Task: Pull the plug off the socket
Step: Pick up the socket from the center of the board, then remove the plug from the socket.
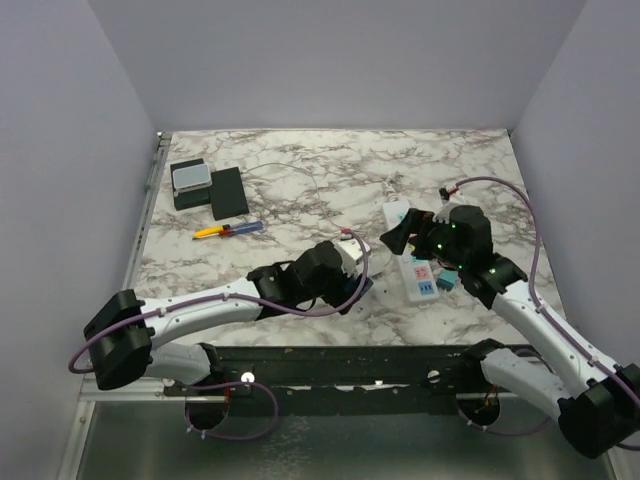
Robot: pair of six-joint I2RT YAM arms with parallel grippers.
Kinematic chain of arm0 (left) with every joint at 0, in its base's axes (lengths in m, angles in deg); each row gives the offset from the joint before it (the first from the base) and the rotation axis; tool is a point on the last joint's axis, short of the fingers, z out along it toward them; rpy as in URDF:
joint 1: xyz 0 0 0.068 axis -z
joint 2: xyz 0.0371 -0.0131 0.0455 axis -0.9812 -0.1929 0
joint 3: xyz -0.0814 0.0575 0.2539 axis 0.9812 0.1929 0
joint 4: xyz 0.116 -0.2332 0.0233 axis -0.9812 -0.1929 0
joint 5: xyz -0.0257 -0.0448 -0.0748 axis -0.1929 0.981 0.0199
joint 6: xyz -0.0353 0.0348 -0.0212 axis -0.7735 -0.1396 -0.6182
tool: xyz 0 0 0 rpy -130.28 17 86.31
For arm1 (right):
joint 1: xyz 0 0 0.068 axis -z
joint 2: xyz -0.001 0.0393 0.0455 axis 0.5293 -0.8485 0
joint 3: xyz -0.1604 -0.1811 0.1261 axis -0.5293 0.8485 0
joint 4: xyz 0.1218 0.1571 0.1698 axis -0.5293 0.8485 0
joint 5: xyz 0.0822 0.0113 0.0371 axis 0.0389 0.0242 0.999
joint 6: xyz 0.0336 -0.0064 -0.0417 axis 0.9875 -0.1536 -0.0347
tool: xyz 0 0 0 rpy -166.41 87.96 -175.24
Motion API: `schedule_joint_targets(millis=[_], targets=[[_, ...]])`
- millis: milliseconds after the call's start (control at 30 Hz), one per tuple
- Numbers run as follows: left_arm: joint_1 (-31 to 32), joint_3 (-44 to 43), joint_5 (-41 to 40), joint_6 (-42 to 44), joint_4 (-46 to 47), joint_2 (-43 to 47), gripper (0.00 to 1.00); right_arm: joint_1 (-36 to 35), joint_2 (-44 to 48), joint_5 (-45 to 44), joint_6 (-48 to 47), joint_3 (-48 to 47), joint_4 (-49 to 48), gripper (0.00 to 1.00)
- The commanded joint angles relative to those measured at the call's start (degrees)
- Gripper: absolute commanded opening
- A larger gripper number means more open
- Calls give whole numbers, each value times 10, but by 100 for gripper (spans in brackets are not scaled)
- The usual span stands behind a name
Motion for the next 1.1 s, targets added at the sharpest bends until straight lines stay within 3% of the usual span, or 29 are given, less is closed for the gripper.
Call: schedule_joint_targets(millis=[0,267,467,633,867,1067], targets=[[-19,-59,203,66,35,40,35,88,34,229,-51,-8,-3,97],[-91,-96,412,88,36,40,31,103,33,538,-6,-19,-162,96],[-108,-98,530,72,46,48,29,103,-17,620,-65,-55,-96,95],[-108,-89,537,72,45,64,29,103,-42,619,-101,-80,-52,94],[-122,-85,533,79,46,76,29,103,-65,686,-130,-100,-6,91],[-138,-83,526,80,46,74,28,103,-43,722,-143,-114,30,80]])
